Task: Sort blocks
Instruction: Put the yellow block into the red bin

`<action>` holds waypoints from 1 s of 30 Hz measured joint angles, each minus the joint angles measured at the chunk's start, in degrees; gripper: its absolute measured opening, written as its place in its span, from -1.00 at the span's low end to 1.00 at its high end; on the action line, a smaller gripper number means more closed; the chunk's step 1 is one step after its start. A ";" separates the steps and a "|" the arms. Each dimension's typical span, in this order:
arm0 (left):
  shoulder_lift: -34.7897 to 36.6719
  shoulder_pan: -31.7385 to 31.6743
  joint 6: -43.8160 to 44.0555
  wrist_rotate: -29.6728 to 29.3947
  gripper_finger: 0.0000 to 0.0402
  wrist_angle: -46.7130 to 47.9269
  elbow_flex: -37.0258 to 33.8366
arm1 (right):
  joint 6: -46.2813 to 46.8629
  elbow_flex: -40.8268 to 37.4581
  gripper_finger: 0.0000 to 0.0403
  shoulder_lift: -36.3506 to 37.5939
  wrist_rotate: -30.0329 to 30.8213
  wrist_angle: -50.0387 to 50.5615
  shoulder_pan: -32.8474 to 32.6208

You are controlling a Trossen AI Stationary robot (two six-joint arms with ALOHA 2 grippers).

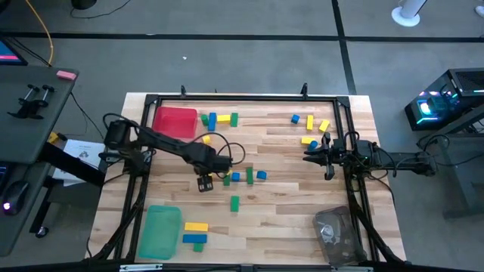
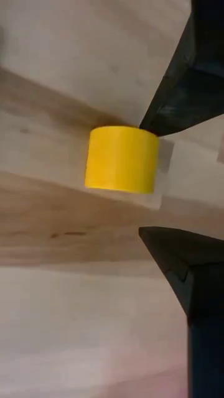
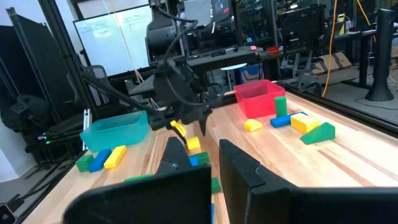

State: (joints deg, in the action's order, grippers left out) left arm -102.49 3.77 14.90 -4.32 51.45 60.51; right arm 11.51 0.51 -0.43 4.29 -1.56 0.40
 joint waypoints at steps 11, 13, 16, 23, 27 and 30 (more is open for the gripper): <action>-1.82 0.09 -4.11 -1.21 0.16 -2.27 0.07 | 0.00 -0.02 -1.00 0.00 -0.02 0.00 -0.02; -1.69 0.09 -5.47 -1.31 0.16 -2.62 0.02 | 0.00 0.00 -1.00 0.00 0.00 0.00 -0.02; -1.69 0.09 -7.71 -1.35 0.16 -3.13 0.00 | 0.00 -0.02 -1.00 0.01 -0.02 0.00 0.00; -1.69 0.11 -12.18 -2.40 0.16 -5.05 0.00 | 0.00 0.00 -1.00 0.00 -0.01 -0.01 -0.01; -1.69 0.34 -14.69 -2.34 0.14 -5.30 0.00 | 0.00 0.00 -1.00 0.00 -0.01 0.00 -0.02; -1.69 0.48 -17.52 -2.39 0.07 -5.50 0.00 | 0.00 0.00 -1.00 0.00 -0.02 -0.01 -0.02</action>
State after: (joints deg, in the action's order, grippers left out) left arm -104.18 4.25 -2.63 -6.71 45.95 60.51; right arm 11.51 0.51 -0.43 4.27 -1.57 0.38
